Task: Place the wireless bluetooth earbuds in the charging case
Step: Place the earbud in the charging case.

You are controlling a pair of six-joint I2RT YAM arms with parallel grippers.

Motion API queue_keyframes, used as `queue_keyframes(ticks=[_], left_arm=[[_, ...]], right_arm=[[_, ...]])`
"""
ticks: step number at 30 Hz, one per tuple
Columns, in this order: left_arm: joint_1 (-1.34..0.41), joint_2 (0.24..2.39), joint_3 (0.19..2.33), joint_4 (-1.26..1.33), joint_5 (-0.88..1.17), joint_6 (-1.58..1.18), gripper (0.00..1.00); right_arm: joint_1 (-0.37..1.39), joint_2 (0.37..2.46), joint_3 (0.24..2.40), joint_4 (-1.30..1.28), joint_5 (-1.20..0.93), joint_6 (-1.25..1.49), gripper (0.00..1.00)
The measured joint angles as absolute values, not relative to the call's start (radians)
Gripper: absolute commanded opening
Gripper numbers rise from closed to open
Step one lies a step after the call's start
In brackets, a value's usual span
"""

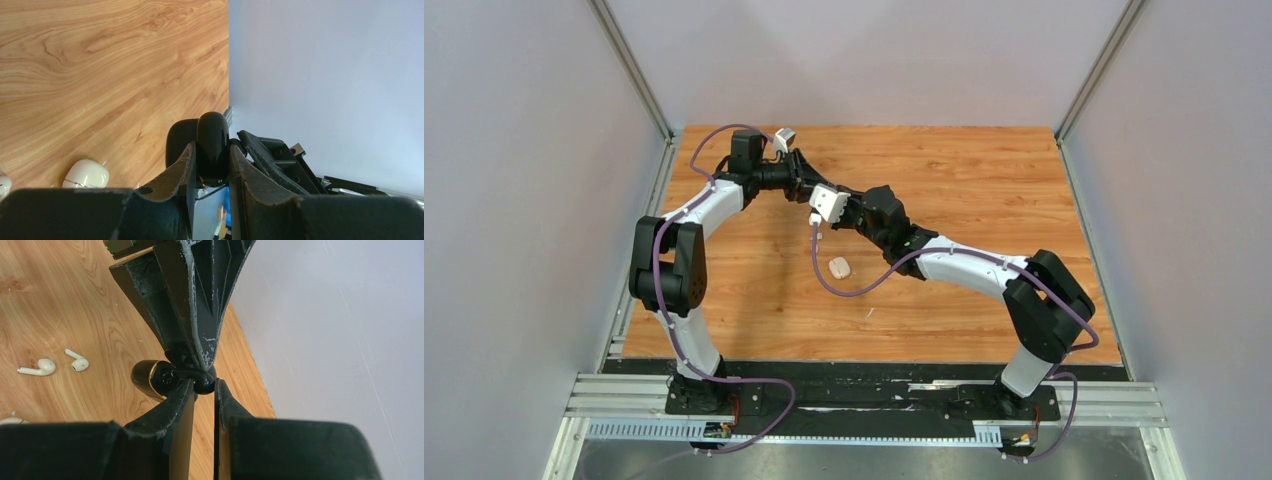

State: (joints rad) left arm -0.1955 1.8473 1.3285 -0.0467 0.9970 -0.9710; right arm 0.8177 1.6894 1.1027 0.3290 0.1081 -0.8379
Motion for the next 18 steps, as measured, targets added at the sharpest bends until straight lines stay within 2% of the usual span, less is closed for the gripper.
queue_keyframes(ticks=[18], left_arm=[[-0.196, 1.847, 1.328, -0.048, 0.997, -0.971, 0.0]], right_arm=[[0.818, 1.689, 1.106, 0.315, 0.073, -0.833, 0.0]])
